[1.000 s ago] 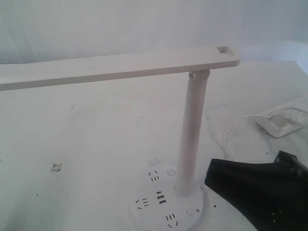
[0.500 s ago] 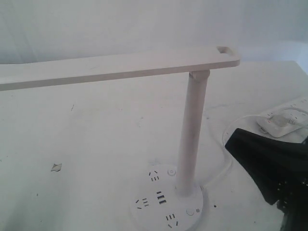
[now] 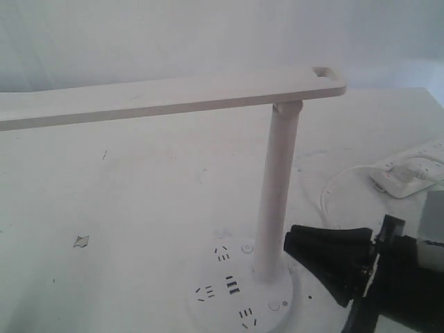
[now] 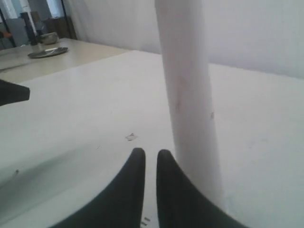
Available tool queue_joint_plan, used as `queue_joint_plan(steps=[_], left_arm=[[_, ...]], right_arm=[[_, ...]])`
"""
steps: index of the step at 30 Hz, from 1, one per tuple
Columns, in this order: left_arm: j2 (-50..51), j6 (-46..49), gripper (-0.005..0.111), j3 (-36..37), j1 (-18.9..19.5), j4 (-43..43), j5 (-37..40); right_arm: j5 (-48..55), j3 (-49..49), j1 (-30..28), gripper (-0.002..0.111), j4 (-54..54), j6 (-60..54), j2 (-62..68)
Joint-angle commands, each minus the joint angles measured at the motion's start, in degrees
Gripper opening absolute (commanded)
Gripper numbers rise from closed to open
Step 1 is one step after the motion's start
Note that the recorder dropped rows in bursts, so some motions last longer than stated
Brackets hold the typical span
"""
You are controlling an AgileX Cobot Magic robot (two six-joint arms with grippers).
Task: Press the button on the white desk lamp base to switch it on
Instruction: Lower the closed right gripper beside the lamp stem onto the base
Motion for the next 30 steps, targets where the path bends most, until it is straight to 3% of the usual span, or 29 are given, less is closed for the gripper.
queue_joint_plan(steps=[1,16,25,30], left_arm=[[-0.2,-0.1,0.000,0.2,0.0,-0.1,0.2],[-0.2,-0.1,0.000,0.2,0.0,-0.1,0.2],[-0.2,-0.1,0.000,0.2,0.0,-0.1,0.2],[-0.2,-0.1,0.000,0.2,0.0,-0.1,0.2]], right_arm=[[-1.1,-1.2,3.5,0.009,-1.1,-1.5,7.1],[-1.1,-3.7,11.1,0.009,4.6,-7.1,26.6],[-0.9,-5.7,11.3,0.009,8.0,-7.1,33.1],[5.8,-5.4,11.3,0.009,6.8,-6.4,33.1]])
